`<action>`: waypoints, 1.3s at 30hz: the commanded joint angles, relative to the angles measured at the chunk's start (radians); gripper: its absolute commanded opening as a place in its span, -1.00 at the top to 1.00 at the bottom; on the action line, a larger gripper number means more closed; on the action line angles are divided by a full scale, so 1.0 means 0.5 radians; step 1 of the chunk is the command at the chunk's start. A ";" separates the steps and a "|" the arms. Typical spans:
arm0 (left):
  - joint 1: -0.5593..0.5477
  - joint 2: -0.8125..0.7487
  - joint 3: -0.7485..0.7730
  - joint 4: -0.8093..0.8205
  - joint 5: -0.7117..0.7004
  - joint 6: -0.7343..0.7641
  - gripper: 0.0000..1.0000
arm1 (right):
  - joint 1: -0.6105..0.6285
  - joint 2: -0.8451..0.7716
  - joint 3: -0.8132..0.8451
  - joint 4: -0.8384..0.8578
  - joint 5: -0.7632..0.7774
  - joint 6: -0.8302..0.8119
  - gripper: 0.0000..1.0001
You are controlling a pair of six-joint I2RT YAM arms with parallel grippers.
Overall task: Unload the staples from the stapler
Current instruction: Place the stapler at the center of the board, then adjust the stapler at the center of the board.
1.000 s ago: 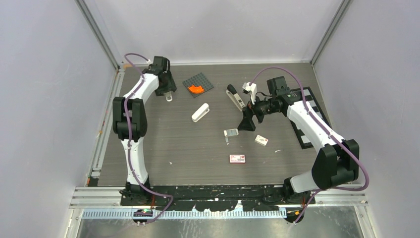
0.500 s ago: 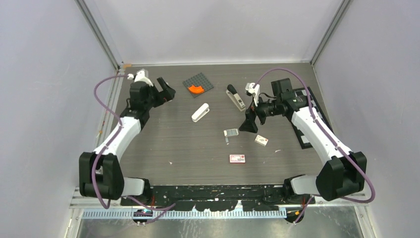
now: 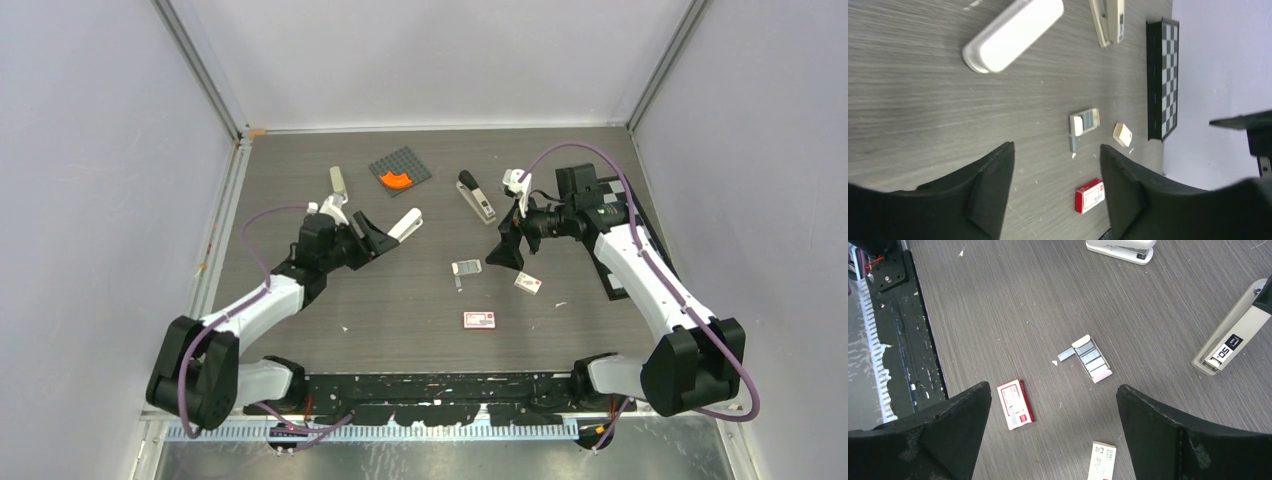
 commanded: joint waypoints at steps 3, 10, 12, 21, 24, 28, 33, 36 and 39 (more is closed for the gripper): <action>-0.245 -0.142 -0.021 -0.172 -0.406 -0.095 0.24 | -0.010 -0.021 0.009 0.075 -0.055 -0.020 -0.99; -0.578 0.072 -0.015 -0.128 -0.713 -0.314 0.66 | -0.009 -0.009 0.005 0.076 -0.056 -0.027 -0.99; -0.621 0.175 0.004 -0.097 -0.767 -0.356 0.74 | -0.012 -0.006 0.002 0.076 -0.059 -0.026 -0.99; -0.576 0.681 0.180 0.119 -1.051 -0.329 0.88 | -0.012 0.007 -0.003 0.073 -0.080 -0.029 -0.99; -0.514 0.831 0.272 0.138 -1.076 -0.334 0.89 | -0.015 0.013 -0.005 0.072 -0.083 -0.035 -0.99; -0.401 0.982 0.400 0.037 -1.133 -0.409 0.89 | -0.015 0.019 -0.006 0.067 -0.084 -0.042 -0.99; -0.257 1.086 0.488 -0.014 -1.181 -0.442 0.89 | -0.015 0.032 -0.005 0.061 -0.087 -0.050 -0.99; -0.183 1.112 0.558 -0.024 -1.175 -0.383 0.89 | -0.015 0.035 -0.006 0.059 -0.087 -0.054 -0.99; -0.113 1.141 0.665 -0.056 -1.141 -0.296 0.88 | -0.016 0.038 -0.007 0.054 -0.087 -0.057 -0.99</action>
